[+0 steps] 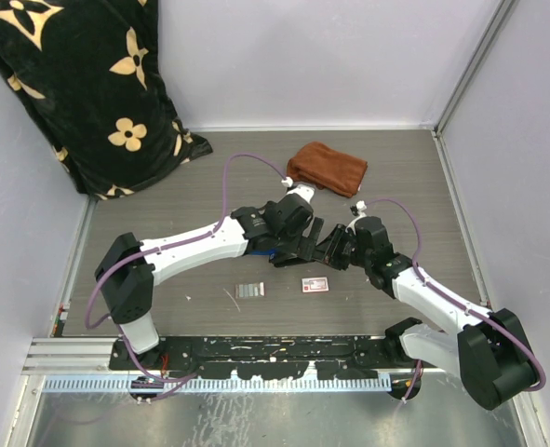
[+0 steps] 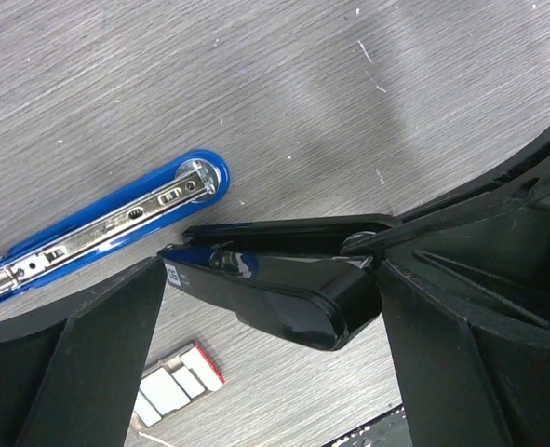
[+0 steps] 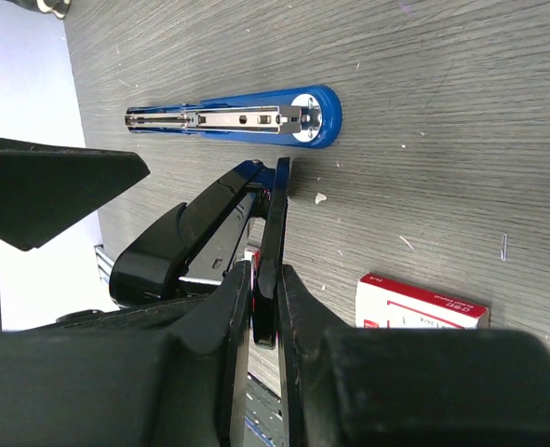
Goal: Load the staples into the stapler
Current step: Open the stapler at the center of the board.
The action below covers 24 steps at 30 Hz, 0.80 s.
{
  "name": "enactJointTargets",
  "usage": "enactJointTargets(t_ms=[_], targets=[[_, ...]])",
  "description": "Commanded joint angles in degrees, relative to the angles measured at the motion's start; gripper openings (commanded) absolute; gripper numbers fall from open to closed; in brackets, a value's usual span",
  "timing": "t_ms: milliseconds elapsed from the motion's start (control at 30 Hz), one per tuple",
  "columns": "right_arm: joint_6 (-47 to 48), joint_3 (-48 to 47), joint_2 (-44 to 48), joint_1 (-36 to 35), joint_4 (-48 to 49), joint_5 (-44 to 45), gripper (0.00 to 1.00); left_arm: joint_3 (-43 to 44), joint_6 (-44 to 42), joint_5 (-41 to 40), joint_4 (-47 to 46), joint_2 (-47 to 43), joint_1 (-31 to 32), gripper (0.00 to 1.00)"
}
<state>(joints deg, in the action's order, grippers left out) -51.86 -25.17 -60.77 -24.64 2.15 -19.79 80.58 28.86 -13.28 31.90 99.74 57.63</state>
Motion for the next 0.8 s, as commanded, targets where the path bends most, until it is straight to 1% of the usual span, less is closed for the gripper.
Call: enactJointTargets(t_ms=[0, 167, 467, 567, 767], targets=[[-0.34, -2.44, 1.71, -0.24, 4.1, 0.79, 0.01, -1.75, -1.26, -2.94, 1.06, -5.46, -1.62, 0.98], [-0.09, -2.23, 2.02, -0.26, 3.66, 1.24, 0.01, -5.68, -1.11, -3.64, 1.17, -10.11, -4.22, 0.98], [0.3, -2.6, 1.4, -0.31, 3.25, 1.6, 0.01, -13.98, -0.68, -2.27, 1.36, -18.75, -11.12, 0.98], [0.43, -2.92, 0.98, -0.27, 3.26, 1.45, 0.01, -17.3, -0.39, -0.69, 0.65, -21.86, -13.61, 0.98], [1.09, -3.4, 0.09, -0.23, 3.06, 1.42, 0.01, -20.97, -0.56, -0.94, 1.62, -25.78, -17.17, 0.98]])
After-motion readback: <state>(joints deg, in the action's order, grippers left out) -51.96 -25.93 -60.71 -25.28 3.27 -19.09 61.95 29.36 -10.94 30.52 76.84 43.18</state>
